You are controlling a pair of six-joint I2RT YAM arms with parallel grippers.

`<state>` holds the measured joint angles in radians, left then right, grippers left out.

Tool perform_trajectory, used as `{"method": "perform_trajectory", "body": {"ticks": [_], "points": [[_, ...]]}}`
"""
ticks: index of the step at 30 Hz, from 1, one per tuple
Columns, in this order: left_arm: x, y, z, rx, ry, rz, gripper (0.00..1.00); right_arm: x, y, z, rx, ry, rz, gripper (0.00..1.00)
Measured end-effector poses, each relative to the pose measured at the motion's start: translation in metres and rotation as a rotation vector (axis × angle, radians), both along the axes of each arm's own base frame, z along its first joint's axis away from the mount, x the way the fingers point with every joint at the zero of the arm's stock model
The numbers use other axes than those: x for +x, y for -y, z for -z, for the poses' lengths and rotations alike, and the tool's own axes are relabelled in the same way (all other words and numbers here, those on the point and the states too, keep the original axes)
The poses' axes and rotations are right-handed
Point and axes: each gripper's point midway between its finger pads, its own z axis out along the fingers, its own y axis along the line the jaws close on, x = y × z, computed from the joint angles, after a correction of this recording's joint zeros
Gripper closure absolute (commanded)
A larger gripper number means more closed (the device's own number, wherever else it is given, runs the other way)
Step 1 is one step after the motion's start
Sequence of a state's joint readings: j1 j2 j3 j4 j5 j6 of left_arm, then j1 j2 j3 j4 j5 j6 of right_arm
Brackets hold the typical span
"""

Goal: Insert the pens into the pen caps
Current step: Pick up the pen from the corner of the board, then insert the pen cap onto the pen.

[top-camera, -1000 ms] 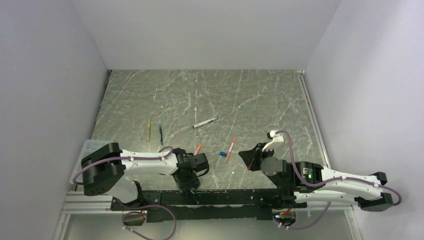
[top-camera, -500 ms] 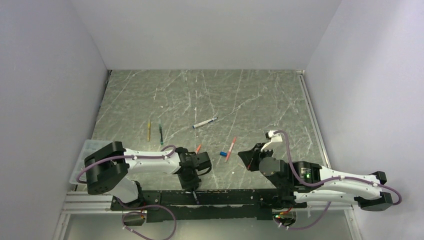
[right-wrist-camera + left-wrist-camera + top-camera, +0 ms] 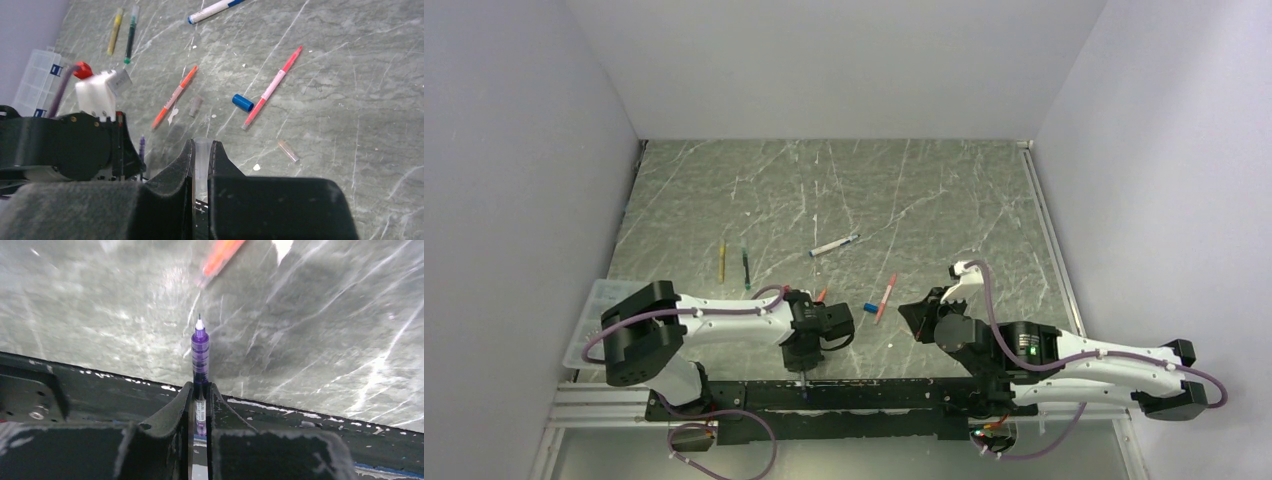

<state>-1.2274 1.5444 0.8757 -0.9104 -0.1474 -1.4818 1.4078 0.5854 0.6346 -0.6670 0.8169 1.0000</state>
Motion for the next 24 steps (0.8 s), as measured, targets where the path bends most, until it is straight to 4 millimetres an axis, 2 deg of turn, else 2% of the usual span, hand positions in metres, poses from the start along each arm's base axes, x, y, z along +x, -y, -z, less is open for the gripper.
{"method": "perform_trajectory", "body": {"ticks": [6, 14, 24], "points": [[0.022, -0.001, -0.032, -0.011, 0.127, 0.118, 1.0, 0.0, 0.0, -0.003, -0.017, -0.001, 0.003, 1.0], [0.037, 0.024, -0.097, -0.32, 0.33, 0.316, 1.0, 0.003, -0.012, -0.032, 0.024, 0.029, -0.014, 1.0], [0.023, 0.057, -0.172, -0.736, 0.546, 0.598, 1.0, 0.006, -0.044, -0.085, 0.155, 0.102, -0.069, 1.0]]}}
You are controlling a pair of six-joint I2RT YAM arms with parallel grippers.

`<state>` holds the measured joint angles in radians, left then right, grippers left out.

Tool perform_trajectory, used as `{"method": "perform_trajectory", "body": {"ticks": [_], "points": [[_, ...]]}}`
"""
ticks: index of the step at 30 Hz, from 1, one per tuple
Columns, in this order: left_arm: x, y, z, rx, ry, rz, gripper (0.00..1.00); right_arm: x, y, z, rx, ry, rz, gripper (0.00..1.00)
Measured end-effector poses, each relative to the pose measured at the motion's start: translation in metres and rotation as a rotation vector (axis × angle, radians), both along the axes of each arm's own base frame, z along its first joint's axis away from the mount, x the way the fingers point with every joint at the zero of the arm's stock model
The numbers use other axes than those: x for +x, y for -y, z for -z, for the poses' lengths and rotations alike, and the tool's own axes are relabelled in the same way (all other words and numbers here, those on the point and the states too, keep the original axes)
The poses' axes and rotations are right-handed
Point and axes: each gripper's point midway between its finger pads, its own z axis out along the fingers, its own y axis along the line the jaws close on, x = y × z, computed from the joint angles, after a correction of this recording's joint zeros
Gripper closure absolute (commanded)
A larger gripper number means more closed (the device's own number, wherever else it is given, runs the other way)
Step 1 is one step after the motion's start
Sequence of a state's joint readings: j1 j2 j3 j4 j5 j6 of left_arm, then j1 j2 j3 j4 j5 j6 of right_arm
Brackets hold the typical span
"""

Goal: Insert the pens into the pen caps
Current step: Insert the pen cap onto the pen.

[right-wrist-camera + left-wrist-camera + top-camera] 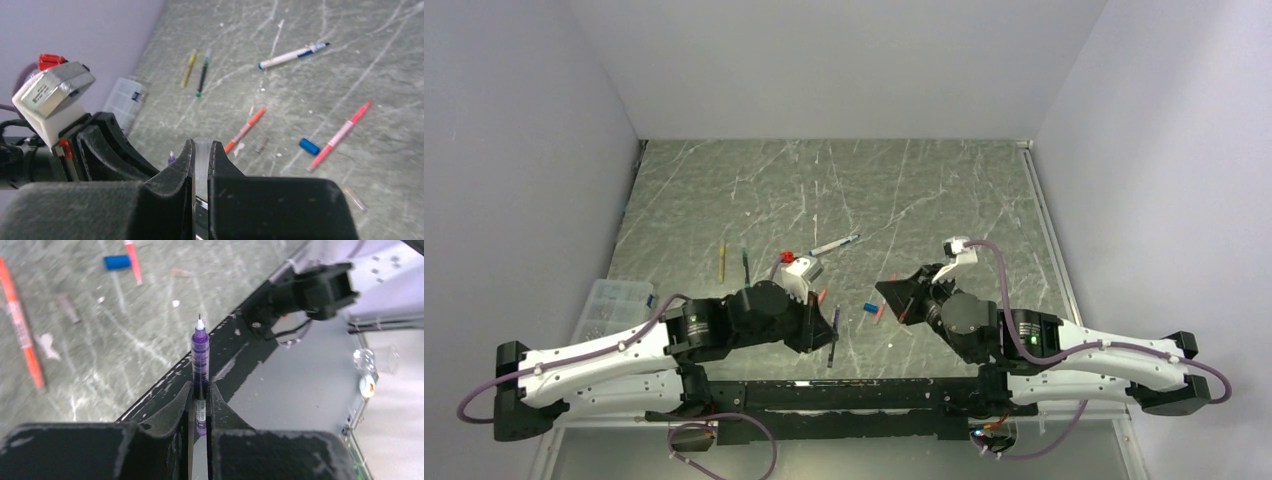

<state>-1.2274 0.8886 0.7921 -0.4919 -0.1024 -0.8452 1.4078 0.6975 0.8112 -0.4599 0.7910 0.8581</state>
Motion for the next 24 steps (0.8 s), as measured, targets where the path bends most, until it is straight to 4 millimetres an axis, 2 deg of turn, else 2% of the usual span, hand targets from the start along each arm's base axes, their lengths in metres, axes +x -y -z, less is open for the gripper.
{"method": "perform_trajectory", "body": {"ticks": [5, 12, 16, 24], "points": [[-0.015, 0.013, -0.032, -0.156, 0.088, 0.153, 1.0, 0.001, -0.018, -0.024, 0.07, 0.033, -0.025, 1.0], [-0.028, 0.022, -0.068, -0.289, 0.182, 0.28, 1.0, 0.0, -0.037, -0.041, 0.129, 0.065, -0.065, 1.0], [-0.033, 0.025, -0.078, -0.331, 0.212, 0.326, 1.0, -0.002, -0.042, -0.057, 0.191, 0.086, -0.085, 1.0], [-0.036, 0.026, -0.084, -0.352, 0.233, 0.354, 1.0, -0.005, -0.042, -0.075, 0.262, 0.105, -0.108, 1.0]]}}
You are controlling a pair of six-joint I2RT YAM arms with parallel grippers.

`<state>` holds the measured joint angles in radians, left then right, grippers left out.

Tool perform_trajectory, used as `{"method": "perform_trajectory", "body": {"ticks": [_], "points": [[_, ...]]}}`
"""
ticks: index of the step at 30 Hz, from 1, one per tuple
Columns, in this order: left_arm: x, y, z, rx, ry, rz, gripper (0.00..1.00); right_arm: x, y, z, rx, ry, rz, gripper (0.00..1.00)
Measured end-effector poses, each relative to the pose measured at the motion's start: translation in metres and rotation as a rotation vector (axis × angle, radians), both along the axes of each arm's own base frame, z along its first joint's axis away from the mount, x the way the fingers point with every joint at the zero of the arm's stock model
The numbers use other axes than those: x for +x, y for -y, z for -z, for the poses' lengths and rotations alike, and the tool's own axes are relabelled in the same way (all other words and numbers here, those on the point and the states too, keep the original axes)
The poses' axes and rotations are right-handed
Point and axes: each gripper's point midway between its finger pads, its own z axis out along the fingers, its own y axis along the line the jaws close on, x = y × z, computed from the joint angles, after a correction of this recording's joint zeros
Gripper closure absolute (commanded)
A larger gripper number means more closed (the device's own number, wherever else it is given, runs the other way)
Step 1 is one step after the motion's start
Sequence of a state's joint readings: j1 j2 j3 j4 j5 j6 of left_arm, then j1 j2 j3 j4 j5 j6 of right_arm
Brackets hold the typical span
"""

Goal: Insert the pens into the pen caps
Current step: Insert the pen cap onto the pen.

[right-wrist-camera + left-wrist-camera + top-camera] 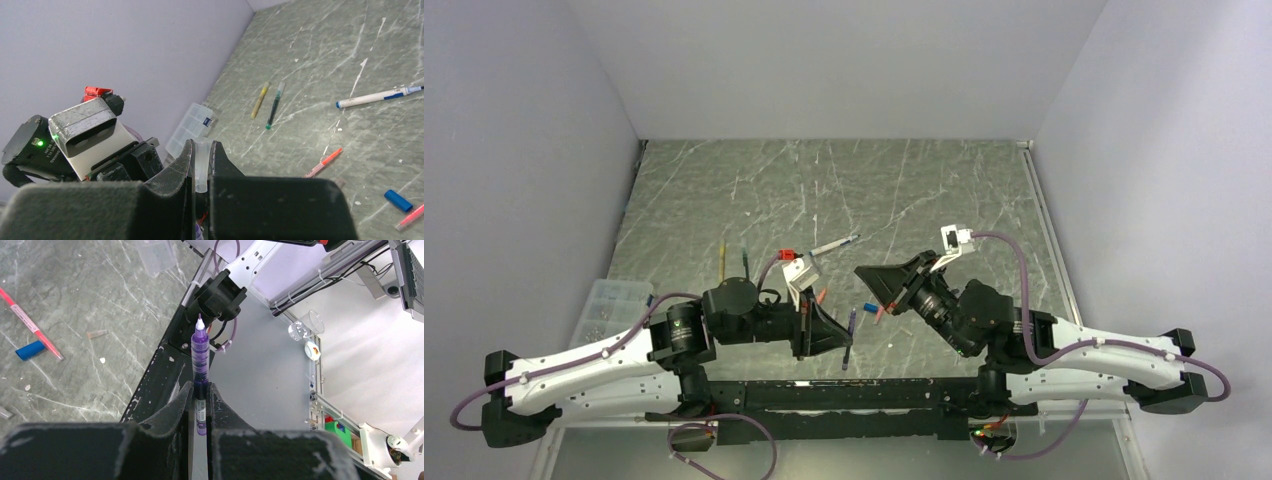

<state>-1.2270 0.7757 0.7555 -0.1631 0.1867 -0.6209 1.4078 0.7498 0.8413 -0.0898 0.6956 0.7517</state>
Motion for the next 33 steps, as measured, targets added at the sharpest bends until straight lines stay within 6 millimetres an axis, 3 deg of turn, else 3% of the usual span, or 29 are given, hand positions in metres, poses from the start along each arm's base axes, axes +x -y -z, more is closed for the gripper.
{"method": "perform_trajectory", "body": {"ticks": [4, 13, 33], "points": [[0.0, -0.001, -0.003, -0.01, 0.003, 0.0, 1.0, -0.002, -0.001, -0.003, 0.012, 0.002, -0.015, 1.0], [0.0, -0.001, -0.003, -0.01, 0.003, -0.001, 1.0, -0.009, -0.007, 0.014, -0.01, -0.001, -0.066, 1.0], [0.008, -0.003, 0.0, -0.025, -0.019, -0.036, 1.0, -0.011, -0.005, 0.003, 0.041, 0.012, -0.077, 1.0]]}}
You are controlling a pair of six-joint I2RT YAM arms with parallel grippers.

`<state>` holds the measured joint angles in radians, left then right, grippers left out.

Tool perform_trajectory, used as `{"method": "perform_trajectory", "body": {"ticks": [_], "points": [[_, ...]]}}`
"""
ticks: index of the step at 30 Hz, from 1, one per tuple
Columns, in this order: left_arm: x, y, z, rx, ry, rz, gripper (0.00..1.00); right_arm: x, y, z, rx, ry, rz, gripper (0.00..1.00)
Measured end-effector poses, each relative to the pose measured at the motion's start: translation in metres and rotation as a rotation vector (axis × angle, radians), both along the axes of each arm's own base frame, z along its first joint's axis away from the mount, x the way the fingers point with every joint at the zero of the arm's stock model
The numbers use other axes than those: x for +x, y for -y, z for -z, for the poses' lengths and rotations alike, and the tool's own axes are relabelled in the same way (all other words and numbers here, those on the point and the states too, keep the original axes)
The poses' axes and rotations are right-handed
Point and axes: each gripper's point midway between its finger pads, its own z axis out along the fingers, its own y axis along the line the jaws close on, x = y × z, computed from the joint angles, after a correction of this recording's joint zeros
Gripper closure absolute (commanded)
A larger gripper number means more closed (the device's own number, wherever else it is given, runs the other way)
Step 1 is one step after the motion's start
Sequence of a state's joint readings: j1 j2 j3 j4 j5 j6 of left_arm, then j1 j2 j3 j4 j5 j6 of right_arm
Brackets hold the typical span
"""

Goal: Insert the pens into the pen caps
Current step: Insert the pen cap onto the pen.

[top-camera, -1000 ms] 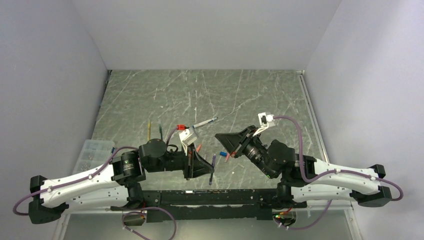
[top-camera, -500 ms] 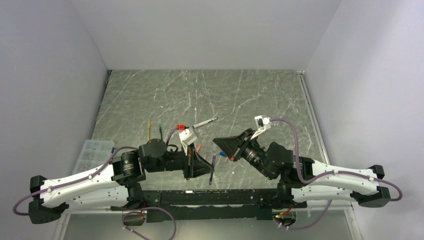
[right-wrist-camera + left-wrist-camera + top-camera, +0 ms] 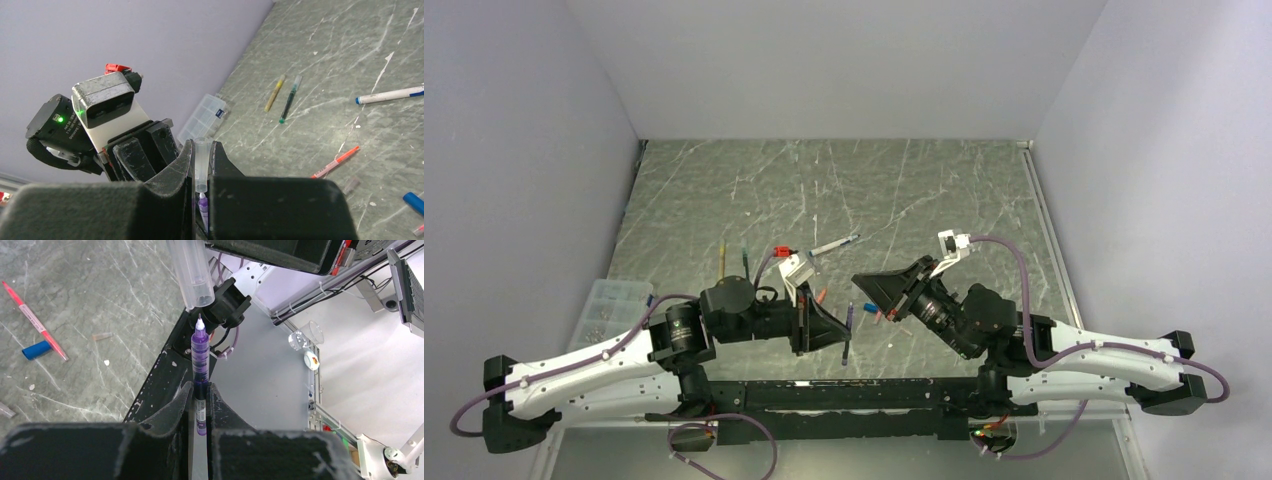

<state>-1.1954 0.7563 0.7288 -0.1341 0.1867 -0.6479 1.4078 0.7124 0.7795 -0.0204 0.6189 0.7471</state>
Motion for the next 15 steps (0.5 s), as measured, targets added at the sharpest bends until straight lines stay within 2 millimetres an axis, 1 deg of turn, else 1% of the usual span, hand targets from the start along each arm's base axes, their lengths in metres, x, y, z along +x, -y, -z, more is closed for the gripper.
{"method": "perform_trajectory", "body": {"ticks": [15], "points": [[0.0043, 0.0017, -0.0011, -0.008, -0.004, 0.0, 1.0, 0.0004, -0.0031, 0.0043, -0.012, 0.001, -0.001, 1.0]]}}
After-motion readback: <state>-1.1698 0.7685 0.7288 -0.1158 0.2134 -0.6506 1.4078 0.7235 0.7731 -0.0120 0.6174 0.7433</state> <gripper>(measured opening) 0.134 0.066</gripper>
